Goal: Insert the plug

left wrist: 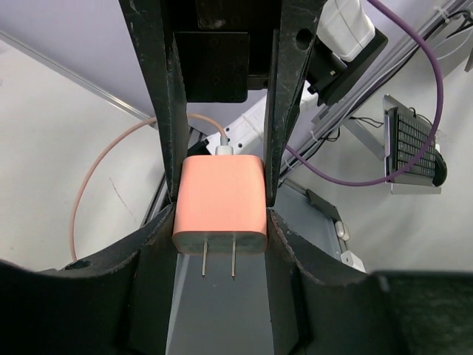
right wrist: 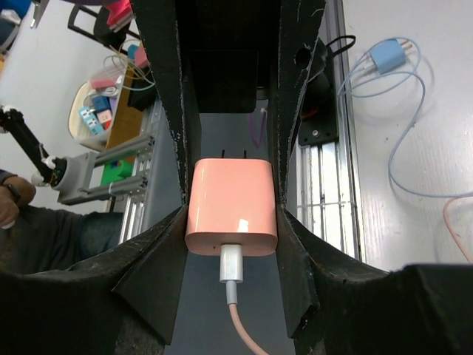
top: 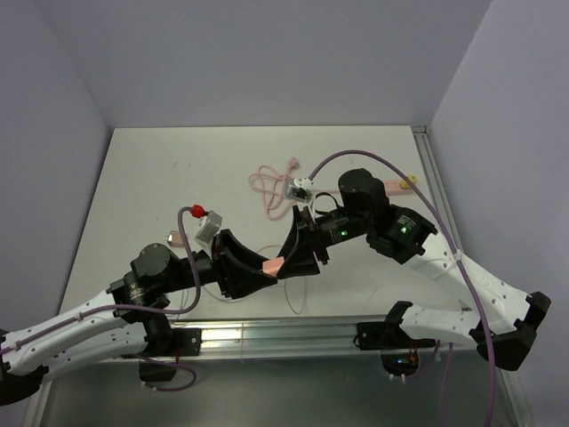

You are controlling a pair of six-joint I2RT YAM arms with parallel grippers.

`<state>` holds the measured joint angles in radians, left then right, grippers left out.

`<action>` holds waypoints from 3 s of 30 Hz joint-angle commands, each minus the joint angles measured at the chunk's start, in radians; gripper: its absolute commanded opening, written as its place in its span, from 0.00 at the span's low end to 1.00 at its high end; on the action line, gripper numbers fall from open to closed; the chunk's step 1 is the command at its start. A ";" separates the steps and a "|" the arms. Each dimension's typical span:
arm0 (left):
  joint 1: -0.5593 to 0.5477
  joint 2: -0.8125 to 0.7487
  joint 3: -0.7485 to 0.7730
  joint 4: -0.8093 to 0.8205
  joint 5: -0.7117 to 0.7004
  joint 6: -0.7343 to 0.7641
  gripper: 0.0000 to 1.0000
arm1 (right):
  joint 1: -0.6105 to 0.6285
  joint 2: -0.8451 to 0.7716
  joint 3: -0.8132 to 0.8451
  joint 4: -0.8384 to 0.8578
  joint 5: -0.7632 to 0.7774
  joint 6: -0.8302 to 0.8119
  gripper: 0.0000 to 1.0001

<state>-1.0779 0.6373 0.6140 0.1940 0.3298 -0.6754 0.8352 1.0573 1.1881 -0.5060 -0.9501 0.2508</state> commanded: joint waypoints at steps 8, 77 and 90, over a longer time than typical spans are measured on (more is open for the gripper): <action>0.004 -0.050 -0.014 0.108 -0.074 -0.003 0.00 | 0.004 -0.016 -0.028 0.139 -0.022 0.120 0.53; 0.004 -0.324 0.026 -0.475 -0.531 -0.019 0.99 | -0.734 0.934 0.763 -0.611 1.204 0.115 0.00; 0.004 -0.317 0.016 -0.435 -0.528 -0.050 1.00 | -0.965 0.695 0.539 -0.601 1.163 0.810 0.00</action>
<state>-1.0756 0.3202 0.6106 -0.2882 -0.2062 -0.7059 -0.0746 1.7718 1.7496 -1.1049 0.2111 0.8131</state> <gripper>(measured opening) 0.995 0.534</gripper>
